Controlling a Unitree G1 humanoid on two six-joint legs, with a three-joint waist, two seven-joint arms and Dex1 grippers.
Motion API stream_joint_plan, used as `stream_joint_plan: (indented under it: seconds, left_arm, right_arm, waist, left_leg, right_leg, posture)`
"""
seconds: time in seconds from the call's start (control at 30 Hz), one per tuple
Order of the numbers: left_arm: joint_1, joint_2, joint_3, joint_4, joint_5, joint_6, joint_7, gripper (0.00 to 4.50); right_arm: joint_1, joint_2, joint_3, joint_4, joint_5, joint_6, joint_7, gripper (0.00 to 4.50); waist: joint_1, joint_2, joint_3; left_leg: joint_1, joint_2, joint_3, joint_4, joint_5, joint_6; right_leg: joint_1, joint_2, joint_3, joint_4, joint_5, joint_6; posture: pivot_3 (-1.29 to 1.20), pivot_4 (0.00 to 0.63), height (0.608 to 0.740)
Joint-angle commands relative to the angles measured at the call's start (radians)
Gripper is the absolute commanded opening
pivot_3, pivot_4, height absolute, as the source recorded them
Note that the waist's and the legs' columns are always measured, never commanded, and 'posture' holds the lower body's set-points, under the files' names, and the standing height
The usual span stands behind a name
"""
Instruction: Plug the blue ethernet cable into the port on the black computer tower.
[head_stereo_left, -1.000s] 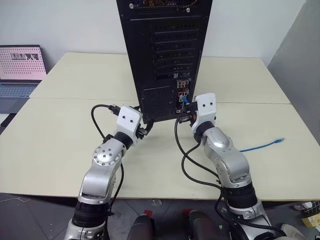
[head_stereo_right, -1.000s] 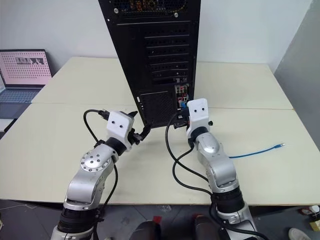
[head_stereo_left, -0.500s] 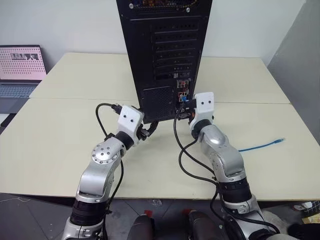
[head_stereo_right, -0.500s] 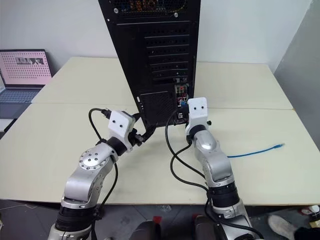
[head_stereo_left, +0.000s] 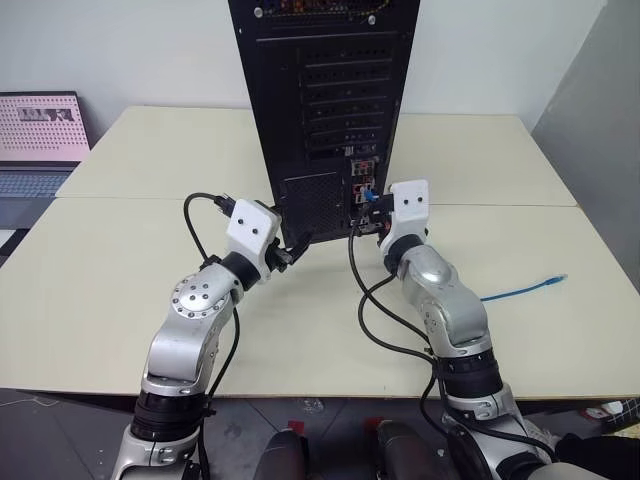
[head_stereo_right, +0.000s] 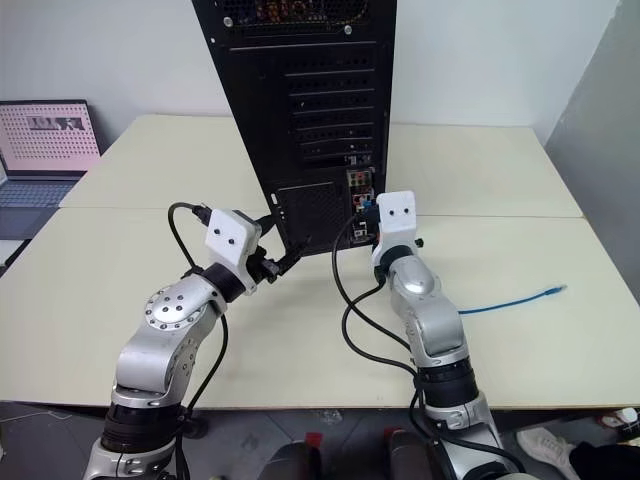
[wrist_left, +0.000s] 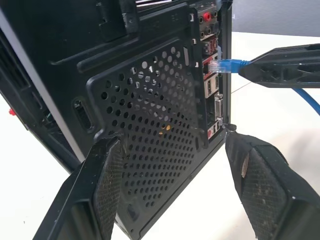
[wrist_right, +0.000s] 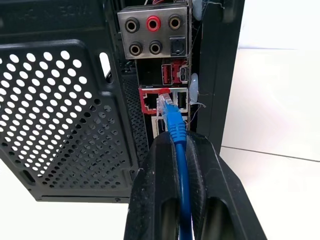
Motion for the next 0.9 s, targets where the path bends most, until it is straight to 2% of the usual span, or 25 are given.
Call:
stream_joint_plan:
  seconds: [0.03, 0.9]
  left_arm:
    - [-0.003, 0.022, 0.021, 0.005, 0.008, -0.027, 0.004, 3.3]
    - [0.003, 0.025, 0.01, 0.019, 0.023, -0.045, 0.031, 3.3]
  right_arm:
    - [-0.008, -0.001, 0.034, -0.095, -0.015, 0.013, 0.019, 0.0]
    - [0.041, 0.044, 0.018, -0.143, -0.038, 0.074, -0.043, 0.0]
  waist:
    - [0.0, 0.0, 0.0]
    - [0.003, 0.0, 0.0]
  left_leg:
    - [0.0, 0.0, 0.0, 0.0, 0.0, 0.0]
    - [-0.001, 0.0, -0.001, -0.001, 0.0, 0.0]
  right_leg:
    - [-0.001, 0.0, 0.0, 0.0, 0.0, 0.0]
    - [-0.001, -0.001, 0.0, -0.001, 0.0, 0.0]
  posture:
    - [0.0, 0.15, 0.74]
    - [0.0, 0.15, 0.74]
